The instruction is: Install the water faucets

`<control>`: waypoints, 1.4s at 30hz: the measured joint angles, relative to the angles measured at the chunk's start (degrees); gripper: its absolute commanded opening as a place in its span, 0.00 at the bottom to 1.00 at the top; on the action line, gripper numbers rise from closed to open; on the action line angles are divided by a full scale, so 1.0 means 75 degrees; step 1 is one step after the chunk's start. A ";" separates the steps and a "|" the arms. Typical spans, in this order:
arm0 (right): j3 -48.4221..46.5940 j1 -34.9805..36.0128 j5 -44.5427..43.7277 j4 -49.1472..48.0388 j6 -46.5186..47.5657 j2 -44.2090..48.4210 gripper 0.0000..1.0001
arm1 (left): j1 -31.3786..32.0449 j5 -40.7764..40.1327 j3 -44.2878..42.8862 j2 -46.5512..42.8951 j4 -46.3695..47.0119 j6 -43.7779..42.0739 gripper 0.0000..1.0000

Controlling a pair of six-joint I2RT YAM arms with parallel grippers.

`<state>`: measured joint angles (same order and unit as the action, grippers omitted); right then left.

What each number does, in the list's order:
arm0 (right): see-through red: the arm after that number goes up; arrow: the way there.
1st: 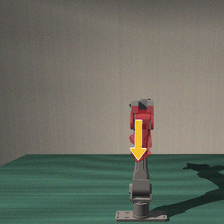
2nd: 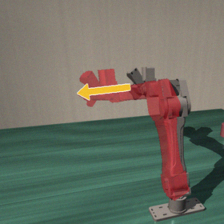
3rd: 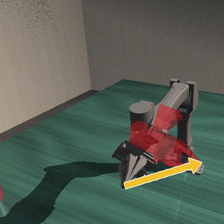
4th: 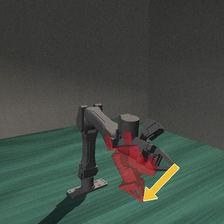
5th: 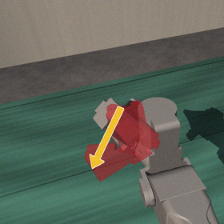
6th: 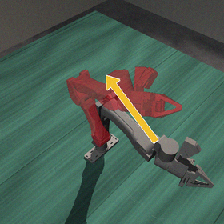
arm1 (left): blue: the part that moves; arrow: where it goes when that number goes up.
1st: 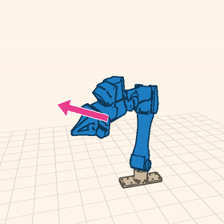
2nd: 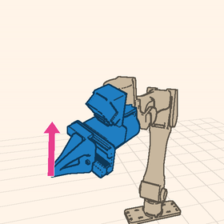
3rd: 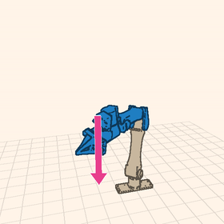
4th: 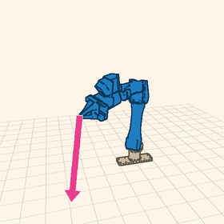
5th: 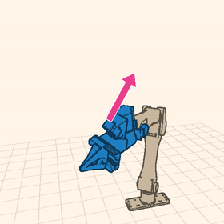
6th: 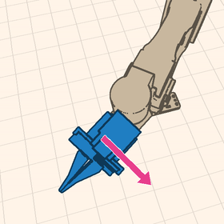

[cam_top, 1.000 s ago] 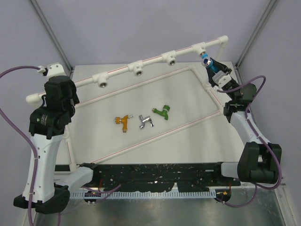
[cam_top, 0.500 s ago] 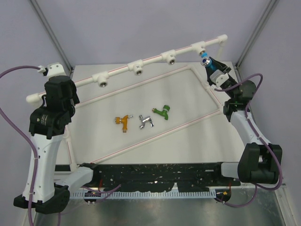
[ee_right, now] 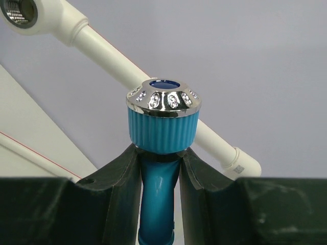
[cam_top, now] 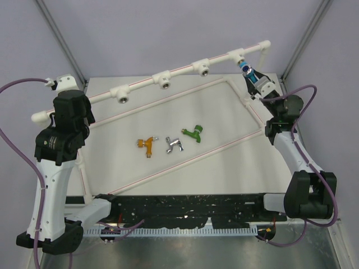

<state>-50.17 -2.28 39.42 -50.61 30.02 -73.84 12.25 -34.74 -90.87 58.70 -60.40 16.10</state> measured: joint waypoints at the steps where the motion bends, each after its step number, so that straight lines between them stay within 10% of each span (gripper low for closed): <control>1: 0.0003 0.0006 -0.0052 -0.0026 -0.0178 -0.0003 0.05 | 0.0000 0.0003 0.0000 0.0000 -0.0003 0.0000 0.00; 42: 0.0490 0.0810 -0.4124 -0.0583 -0.8440 -0.0006 0.05 | -0.0003 0.0070 0.0181 -0.0146 0.0189 0.0050 0.00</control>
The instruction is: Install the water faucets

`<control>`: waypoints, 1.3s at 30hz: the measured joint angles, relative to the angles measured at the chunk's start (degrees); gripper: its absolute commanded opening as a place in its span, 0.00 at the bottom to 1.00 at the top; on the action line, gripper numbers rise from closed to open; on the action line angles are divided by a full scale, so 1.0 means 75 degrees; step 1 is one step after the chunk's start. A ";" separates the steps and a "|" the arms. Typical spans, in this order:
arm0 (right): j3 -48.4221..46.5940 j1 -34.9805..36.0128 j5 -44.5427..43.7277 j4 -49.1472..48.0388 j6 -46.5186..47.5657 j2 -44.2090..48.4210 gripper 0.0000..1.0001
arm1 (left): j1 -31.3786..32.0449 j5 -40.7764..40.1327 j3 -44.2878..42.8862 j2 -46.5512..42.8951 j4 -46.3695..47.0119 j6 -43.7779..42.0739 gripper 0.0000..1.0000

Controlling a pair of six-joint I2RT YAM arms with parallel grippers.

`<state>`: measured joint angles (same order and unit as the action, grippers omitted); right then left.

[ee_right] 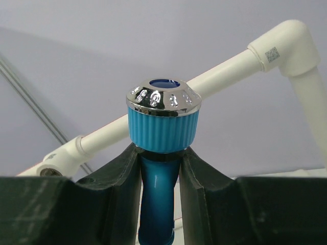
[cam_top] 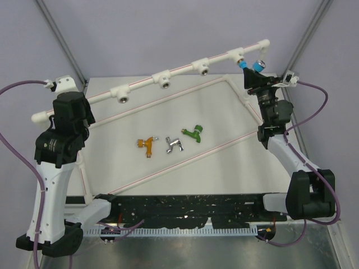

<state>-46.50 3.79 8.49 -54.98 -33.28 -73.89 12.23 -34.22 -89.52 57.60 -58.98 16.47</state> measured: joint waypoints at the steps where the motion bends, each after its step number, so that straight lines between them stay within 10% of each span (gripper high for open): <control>1: 0.0032 0.0009 -0.0102 -0.0020 -0.0271 0.0000 0.05 | 0.0000 0.0003 0.0015 -0.0017 0.0009 0.0000 0.00; 14: 0.0321 0.0154 -0.1102 -0.0256 -0.3663 -0.0119 0.05 | 0.0000 0.0102 0.0111 -0.0146 0.0085 0.0017 0.00; 30: 0.0437 0.0402 -0.1679 0.0653 -0.4523 0.0227 0.95 | -0.0003 0.0108 0.0114 -0.0146 0.0087 0.0067 0.00; 39: 0.1049 0.0361 -0.1725 0.0487 -0.4019 0.1072 0.95 | 0.0000 0.0108 0.0114 -0.0140 0.0087 0.0090 0.01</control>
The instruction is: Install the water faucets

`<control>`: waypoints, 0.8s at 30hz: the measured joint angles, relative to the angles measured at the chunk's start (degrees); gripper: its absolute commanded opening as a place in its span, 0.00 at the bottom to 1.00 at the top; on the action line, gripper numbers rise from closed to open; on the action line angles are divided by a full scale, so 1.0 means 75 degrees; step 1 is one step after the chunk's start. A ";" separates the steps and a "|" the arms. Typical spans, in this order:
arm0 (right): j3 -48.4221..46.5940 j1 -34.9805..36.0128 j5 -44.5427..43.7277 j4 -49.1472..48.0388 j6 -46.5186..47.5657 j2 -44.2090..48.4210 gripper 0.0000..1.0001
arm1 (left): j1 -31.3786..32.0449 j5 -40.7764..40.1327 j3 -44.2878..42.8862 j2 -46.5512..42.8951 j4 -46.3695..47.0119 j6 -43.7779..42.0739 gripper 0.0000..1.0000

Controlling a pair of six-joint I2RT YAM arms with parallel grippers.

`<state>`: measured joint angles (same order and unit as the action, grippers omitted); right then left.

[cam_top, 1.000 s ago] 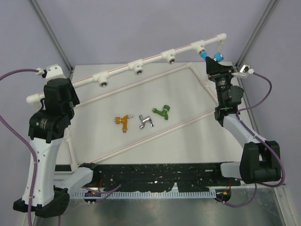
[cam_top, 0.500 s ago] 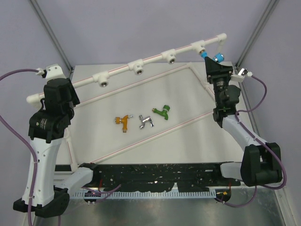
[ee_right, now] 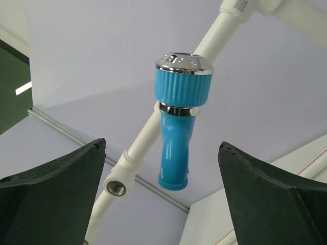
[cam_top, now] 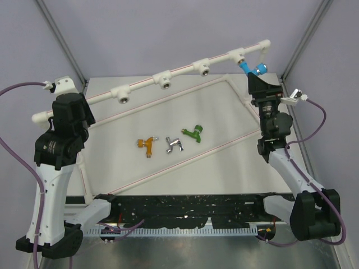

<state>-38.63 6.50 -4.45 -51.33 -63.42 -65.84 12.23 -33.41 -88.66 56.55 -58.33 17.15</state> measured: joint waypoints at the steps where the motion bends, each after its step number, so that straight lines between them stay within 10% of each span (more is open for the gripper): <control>1: 0.0076 -0.0020 0.0006 0.0041 0.0172 0.0198 0.95 | -0.0003 0.0000 0.0000 0.0003 0.0000 -0.0003 0.01; 7: 0.0373 -0.0192 0.0047 0.1279 0.2646 0.1941 0.95 | -0.0003 -0.0003 0.0006 0.0000 0.0006 -0.0012 0.02; 14: 0.0058 -0.0221 0.0542 0.3156 0.9192 0.3547 0.95 | 0.0000 -0.0012 0.0423 -0.0283 0.0475 -0.0149 0.03; 19: 0.0020 -0.0219 0.1411 0.3238 1.3735 0.3453 0.95 | 0.0000 -0.0017 0.0819 -0.0551 0.0950 -0.0254 0.03; 24: -0.0702 -0.0396 0.2092 0.3585 1.5486 0.2393 1.00 | 0.0000 -0.0009 0.1005 -0.0653 0.1204 -0.0356 0.04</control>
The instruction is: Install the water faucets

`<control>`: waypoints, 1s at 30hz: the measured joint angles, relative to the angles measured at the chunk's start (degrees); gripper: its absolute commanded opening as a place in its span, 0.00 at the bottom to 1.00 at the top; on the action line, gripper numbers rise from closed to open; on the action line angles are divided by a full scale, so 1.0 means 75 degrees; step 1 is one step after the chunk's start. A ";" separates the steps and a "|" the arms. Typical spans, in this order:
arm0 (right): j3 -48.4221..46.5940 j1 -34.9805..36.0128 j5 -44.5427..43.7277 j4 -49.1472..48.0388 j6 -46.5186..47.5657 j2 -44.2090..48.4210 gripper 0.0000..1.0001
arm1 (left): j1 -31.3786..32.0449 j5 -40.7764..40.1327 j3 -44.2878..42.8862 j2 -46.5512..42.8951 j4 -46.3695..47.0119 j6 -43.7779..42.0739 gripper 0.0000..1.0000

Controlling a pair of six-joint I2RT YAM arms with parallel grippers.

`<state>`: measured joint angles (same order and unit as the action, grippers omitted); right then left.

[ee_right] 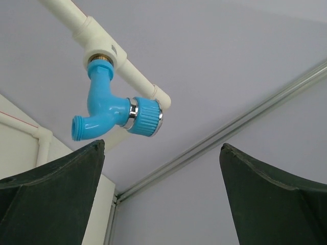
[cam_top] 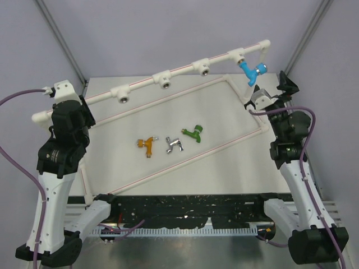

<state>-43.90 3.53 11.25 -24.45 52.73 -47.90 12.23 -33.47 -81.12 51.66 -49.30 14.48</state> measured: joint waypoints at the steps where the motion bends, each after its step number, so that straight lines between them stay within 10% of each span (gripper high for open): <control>1: -0.0172 -0.0070 0.0082 0.0090 0.0003 -0.0187 1.00 | 0.0000 -0.0003 0.0023 -0.0015 0.0029 -0.0003 0.03; 30: -0.1390 -0.0571 0.1871 0.0845 0.2821 -0.1536 0.91 | 0.0000 -0.0003 0.0245 -0.0154 0.0303 -0.0058 0.04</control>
<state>-54.33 -0.75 25.28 -18.11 73.89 -59.42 12.23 -33.50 -79.29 50.50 -47.03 14.04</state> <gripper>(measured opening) 0.924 0.429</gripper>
